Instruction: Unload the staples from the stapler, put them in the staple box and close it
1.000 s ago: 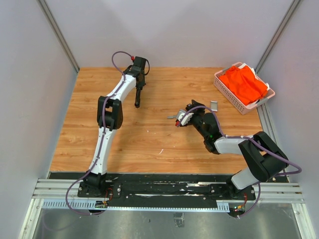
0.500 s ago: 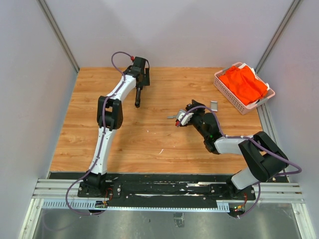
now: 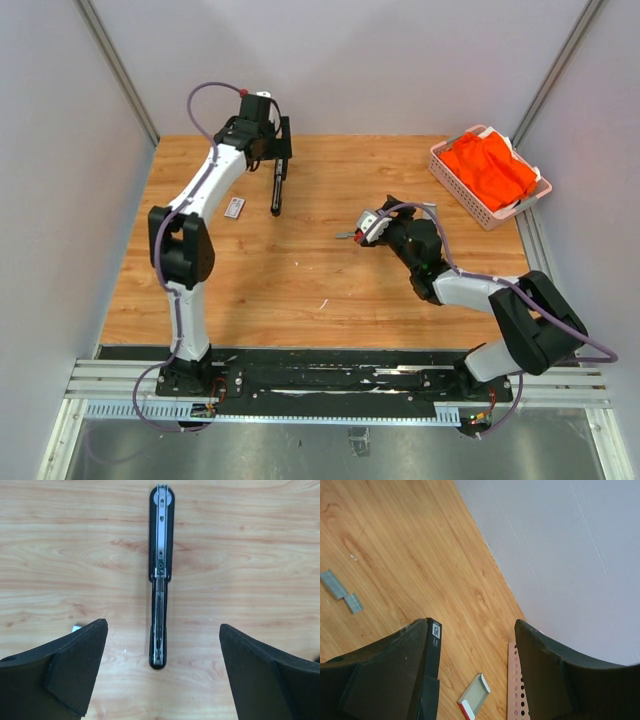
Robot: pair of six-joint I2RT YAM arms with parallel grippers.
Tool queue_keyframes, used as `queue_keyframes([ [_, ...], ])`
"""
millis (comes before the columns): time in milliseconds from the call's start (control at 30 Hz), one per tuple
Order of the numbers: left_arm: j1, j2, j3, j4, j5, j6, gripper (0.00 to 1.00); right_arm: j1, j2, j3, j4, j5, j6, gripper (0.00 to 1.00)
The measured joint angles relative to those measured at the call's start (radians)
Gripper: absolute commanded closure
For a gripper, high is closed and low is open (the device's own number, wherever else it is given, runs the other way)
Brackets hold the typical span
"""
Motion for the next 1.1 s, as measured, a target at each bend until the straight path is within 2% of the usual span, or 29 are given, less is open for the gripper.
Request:
queue_keyframes([
  [233,0.0,-0.284,-0.177,-0.015,0.032,0.018,0.02,-0.011,-0.053,0.078,-0.117,0.0,0.097,0.27],
  [500,0.0,-0.471,-0.375,-0.086,0.104,0.002,0.02,-0.043,-0.052,0.178,-0.293,0.038,0.205,0.27],
  [633,0.0,-0.546,-0.481,-0.111,0.171,-0.022,0.02,-0.124,-0.007,0.262,-0.453,0.013,0.304,0.27],
  [833,-0.014,-0.643,-0.563,-0.13,0.209,-0.051,0.02,-0.256,0.083,0.392,-0.681,-0.113,0.439,0.27],
  [1100,-0.051,-0.735,-0.589,-0.127,0.234,-0.074,0.02,-0.305,0.087,0.395,-0.782,-0.216,0.5,0.27],
])
